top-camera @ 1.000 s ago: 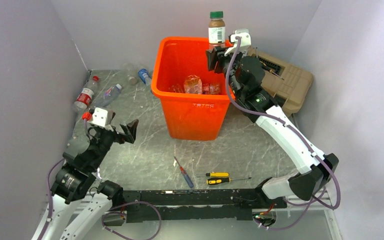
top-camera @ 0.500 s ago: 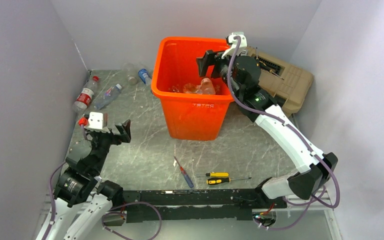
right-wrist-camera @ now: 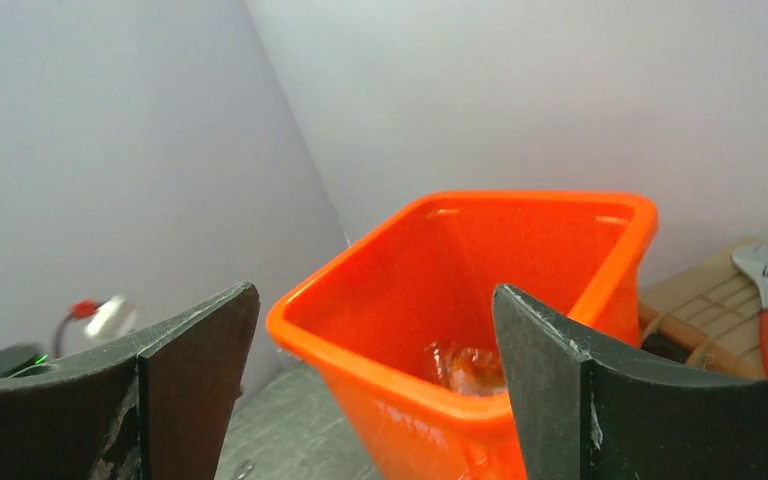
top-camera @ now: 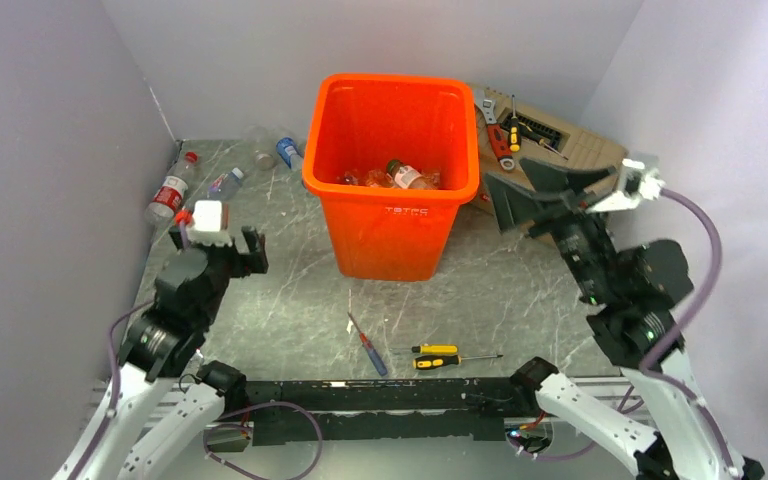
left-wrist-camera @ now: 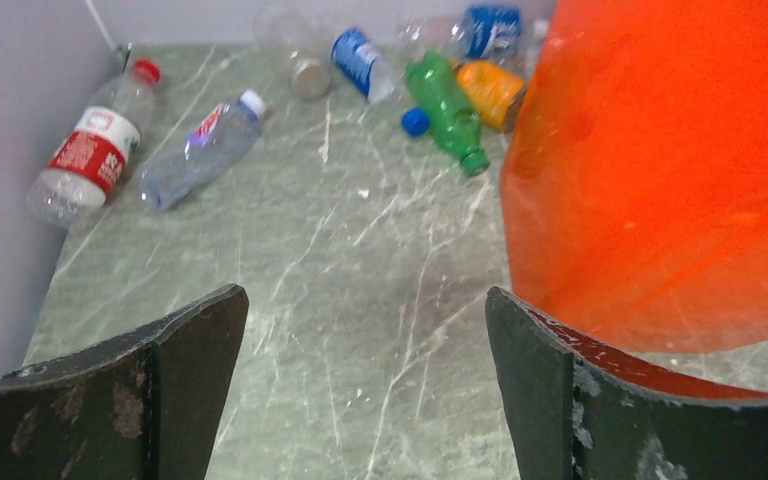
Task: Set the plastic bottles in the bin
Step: Pick up the plastic bottle at the center of the board, then place the plastic bottle in the trash bin.
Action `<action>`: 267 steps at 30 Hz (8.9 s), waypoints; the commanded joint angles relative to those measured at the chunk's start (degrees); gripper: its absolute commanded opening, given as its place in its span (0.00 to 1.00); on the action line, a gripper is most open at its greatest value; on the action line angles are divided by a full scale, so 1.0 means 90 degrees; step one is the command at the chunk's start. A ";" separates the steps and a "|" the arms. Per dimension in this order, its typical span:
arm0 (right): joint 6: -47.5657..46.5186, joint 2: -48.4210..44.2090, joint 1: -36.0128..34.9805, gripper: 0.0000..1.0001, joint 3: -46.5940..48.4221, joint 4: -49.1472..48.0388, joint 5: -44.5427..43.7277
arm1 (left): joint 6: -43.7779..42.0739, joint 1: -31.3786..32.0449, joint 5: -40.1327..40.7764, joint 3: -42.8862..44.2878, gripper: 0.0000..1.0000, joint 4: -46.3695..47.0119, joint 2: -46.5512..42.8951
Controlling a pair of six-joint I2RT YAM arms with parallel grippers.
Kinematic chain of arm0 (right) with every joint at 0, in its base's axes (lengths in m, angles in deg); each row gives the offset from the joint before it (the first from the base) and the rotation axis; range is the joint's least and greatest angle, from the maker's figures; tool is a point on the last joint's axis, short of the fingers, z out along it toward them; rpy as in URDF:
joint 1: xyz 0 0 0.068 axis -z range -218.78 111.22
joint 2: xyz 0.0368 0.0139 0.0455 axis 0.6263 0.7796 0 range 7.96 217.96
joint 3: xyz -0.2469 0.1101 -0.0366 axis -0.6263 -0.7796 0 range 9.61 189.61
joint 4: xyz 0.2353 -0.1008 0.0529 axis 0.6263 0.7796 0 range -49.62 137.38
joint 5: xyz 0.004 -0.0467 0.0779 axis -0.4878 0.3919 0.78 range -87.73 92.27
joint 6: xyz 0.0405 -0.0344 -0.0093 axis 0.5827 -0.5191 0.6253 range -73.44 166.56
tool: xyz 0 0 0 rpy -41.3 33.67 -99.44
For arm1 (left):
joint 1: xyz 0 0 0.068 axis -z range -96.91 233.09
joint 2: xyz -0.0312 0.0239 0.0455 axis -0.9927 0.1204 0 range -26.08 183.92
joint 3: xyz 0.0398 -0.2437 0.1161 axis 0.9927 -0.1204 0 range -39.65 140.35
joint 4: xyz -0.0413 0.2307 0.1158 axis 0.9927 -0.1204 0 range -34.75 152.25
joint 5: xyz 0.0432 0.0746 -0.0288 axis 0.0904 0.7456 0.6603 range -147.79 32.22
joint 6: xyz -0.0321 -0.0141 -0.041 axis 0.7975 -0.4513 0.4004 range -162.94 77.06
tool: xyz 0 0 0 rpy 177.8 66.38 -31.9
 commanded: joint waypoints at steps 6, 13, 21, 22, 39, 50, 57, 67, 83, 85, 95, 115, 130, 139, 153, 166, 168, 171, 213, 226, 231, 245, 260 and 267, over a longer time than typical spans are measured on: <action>0.0492 -0.1633 0.0008 0.92 -0.1743 0.0785 0.0053 | 0.1839 -0.0214 -0.0339 0.1986 0.96 -0.0965 0.3126; 0.0842 -0.2500 0.0008 0.92 -0.2481 0.0800 0.0292 | 0.2978 -0.2453 -0.2048 0.2818 0.93 -0.0574 0.5102; 0.1491 -0.3120 0.0008 0.91 -0.3375 0.0217 0.0903 | 0.3043 -0.3934 -0.2412 0.3412 0.92 0.0341 0.7171; 0.1597 -0.3153 0.0008 0.91 -0.3465 0.0143 0.0957 | 0.2924 -0.3942 -0.2375 0.3500 0.92 0.0524 0.7354; 0.1599 -0.3830 0.0008 0.88 -0.4187 -0.0028 0.1275 | -0.2301 -0.3323 -0.1798 0.4915 0.92 0.1878 0.9759; 0.1865 -0.3833 0.0010 0.88 -0.4528 0.0044 0.1247 | -0.2671 -0.3267 -0.0453 0.5935 0.93 0.1481 1.0992; 0.1820 -0.3671 0.0008 0.88 -0.4393 0.0050 0.1166 | -0.2376 -0.3360 -0.0890 0.6310 0.92 0.1066 1.1549; 0.2038 -0.3501 0.0008 0.88 -0.4359 -0.0043 0.1195 | -0.1814 -0.3377 -0.1176 0.6150 0.68 0.0845 1.1728; 0.2576 -0.3496 0.0008 0.87 -0.4339 -0.0072 0.1275 | -0.0578 -0.3008 -0.1179 0.4536 0.06 0.1131 0.9873; 0.2606 -0.3501 0.0009 0.87 -0.4265 0.0065 0.1251 | -0.0441 -0.3006 -0.1160 0.4347 0.00 0.1101 0.9448; 0.2209 -0.3326 0.0008 0.88 -0.3630 0.0450 0.1310 | 0.0416 -0.2923 -0.1244 0.3267 0.00 0.0739 0.6504; 0.1959 0.0492 0.0000 0.91 -0.0635 -0.1415 0.4064 | 0.3698 -0.2894 -0.6069 0.3651 0.00 0.3504 0.3010; -0.0820 0.2631 -0.2514 0.93 0.1161 -0.1897 0.1863 | 0.7814 -0.2893 -0.6767 0.2981 0.00 0.6847 0.2876; -0.2173 0.3477 -0.3384 1.00 0.1692 -0.2258 0.1090 | 0.8160 -0.2574 -0.7106 0.3008 0.00 0.6866 0.2789; -0.2534 0.4386 -0.3545 1.00 0.2458 -0.2398 0.0273 | 0.8170 -0.2308 -0.7220 0.3087 0.00 0.6789 0.2720; -0.2536 0.4842 -0.3547 0.70 0.2806 -0.2321 0.0812 | 0.8011 -0.2176 -0.7302 0.3085 0.00 0.6610 0.2607; -0.2522 0.4833 -0.3545 0.60 0.2795 -0.2348 0.0881 | 0.7946 -0.2150 -0.7331 0.3106 0.00 0.6551 0.2606; -0.2528 0.4811 -0.3547 0.45 0.2764 -0.2403 0.0930 | 0.7928 -0.2137 -0.7339 0.3125 0.00 0.6542 0.2615; -0.2527 0.3221 -0.3549 0.00 0.1233 -0.0919 -0.0155 | 0.5159 -0.1994 -0.8177 0.4201 0.74 0.5270 0.3431; -0.2523 0.3450 -0.3550 0.00 0.1358 -0.0951 -0.0118 | 0.4874 -0.1497 -0.8235 0.4286 0.67 0.4918 0.3663; -0.2548 0.3484 -0.3556 0.00 0.1380 -0.0948 -0.0121 | 0.4747 -0.1297 -0.8168 0.4248 0.42 0.4861 0.3711; -0.2179 0.3240 -0.3547 0.26 0.1376 -0.0715 0.0049 | 0.4494 -0.1131 -0.7927 0.4050 0.00 0.5329 0.3684; -0.1328 0.0368 -0.3544 1.00 0.0518 0.0776 -0.0793 | 0.4133 -0.1073 -0.7299 0.6818 0.00 0.5032 0.5937; -0.0958 -0.1165 -0.3547 1.00 -0.0541 0.1396 -0.1670 | 0.1941 -0.0109 -0.7221 0.9195 0.00 0.2889 0.7796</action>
